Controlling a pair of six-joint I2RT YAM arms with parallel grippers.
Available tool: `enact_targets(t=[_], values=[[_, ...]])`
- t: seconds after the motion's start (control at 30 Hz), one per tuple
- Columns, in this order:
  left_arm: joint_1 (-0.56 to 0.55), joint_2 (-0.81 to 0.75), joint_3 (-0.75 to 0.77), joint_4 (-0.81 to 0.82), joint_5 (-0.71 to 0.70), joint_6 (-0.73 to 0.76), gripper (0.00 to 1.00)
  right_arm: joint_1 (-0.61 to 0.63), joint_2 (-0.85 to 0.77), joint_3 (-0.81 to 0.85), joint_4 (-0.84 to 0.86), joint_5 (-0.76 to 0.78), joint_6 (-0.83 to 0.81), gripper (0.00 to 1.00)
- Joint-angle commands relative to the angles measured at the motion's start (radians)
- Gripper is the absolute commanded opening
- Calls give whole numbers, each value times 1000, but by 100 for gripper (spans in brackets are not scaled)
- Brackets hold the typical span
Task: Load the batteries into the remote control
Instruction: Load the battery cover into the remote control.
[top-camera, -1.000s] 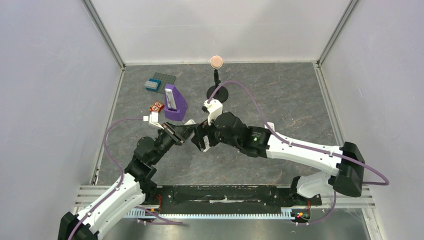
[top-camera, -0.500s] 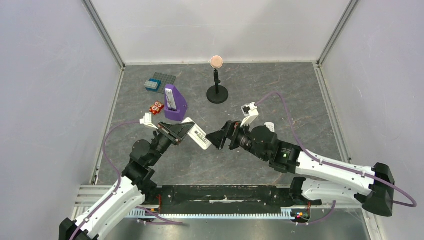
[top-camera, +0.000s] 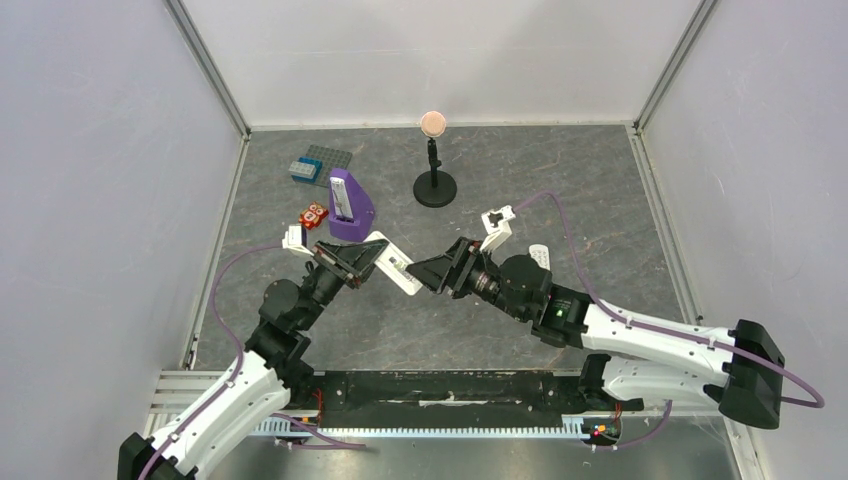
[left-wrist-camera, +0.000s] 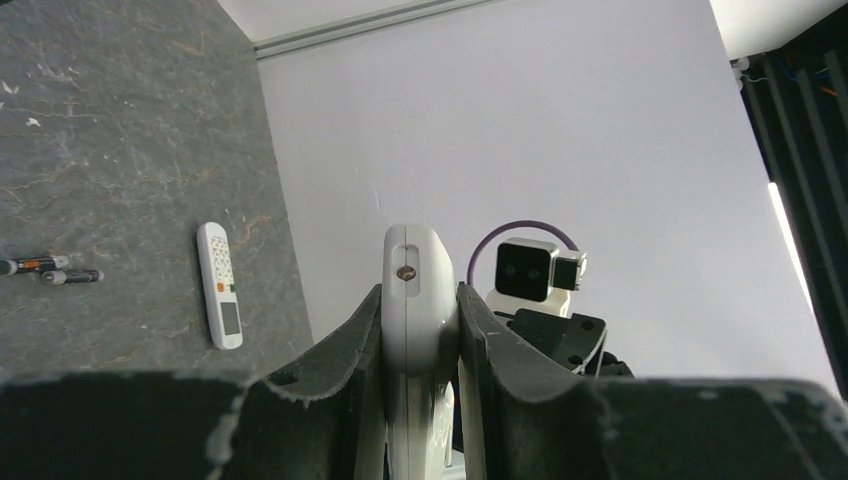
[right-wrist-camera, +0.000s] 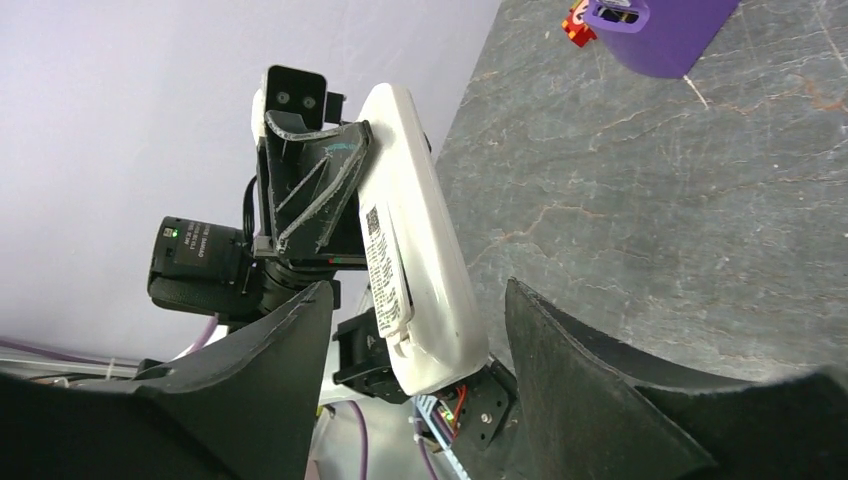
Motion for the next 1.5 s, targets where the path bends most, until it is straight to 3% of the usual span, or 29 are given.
enact_targets(t=[0.0,0.5,0.57,0.67,0.77,0.9,1.03,1.17,1.37,1.47], values=[[-4,4,22,112,-2,-87,2,-12,20,-2,58,-10,41,64],[-4,-14,1,149,-9,-111,2,-41,115,10,59,-103,69,39],[-4,-18,2,128,-15,-93,2,-45,113,8,56,-110,65,47],[-3,-28,10,71,-18,-40,2,-45,89,3,53,-94,39,76],[-4,-39,26,-6,-3,24,2,-58,49,3,49,-90,-17,88],[-4,-46,42,-61,63,125,2,-111,6,15,42,-205,-119,91],[-4,-18,75,-79,198,235,2,-154,0,52,23,-414,-261,92],[-4,21,119,-80,316,329,2,-156,51,137,-115,-552,-433,91],[-4,88,184,-74,451,396,2,-157,83,115,-80,-658,-458,86],[-4,101,191,-49,488,398,2,-156,96,94,-38,-699,-437,78]])
